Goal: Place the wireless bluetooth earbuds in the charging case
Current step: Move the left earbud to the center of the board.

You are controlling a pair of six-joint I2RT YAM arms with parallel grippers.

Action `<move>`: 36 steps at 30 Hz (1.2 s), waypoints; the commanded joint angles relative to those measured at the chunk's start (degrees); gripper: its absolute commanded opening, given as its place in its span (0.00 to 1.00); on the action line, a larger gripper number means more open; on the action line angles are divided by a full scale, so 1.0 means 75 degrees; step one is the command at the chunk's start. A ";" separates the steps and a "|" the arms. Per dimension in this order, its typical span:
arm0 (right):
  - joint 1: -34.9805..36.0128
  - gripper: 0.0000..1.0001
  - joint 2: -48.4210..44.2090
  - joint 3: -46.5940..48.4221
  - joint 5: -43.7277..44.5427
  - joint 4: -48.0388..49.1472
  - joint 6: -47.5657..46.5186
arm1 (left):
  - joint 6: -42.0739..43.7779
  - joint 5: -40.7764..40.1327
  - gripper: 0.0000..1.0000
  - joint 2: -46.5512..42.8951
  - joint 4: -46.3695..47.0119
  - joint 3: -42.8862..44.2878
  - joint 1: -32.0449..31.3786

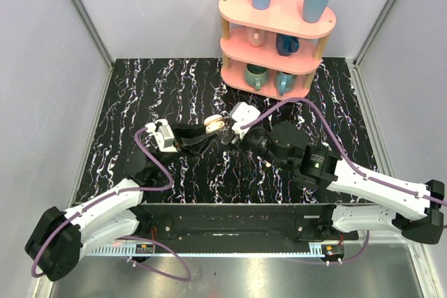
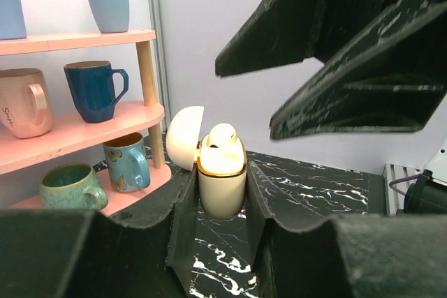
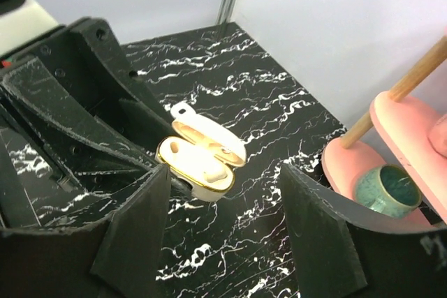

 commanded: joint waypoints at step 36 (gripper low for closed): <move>-0.3765 0.67 0.1627 -0.2719 0.0025 -0.3118 1.0657 | 0.0828 -0.0289 0.00 -0.1488 -0.1023 0.0001 0.0022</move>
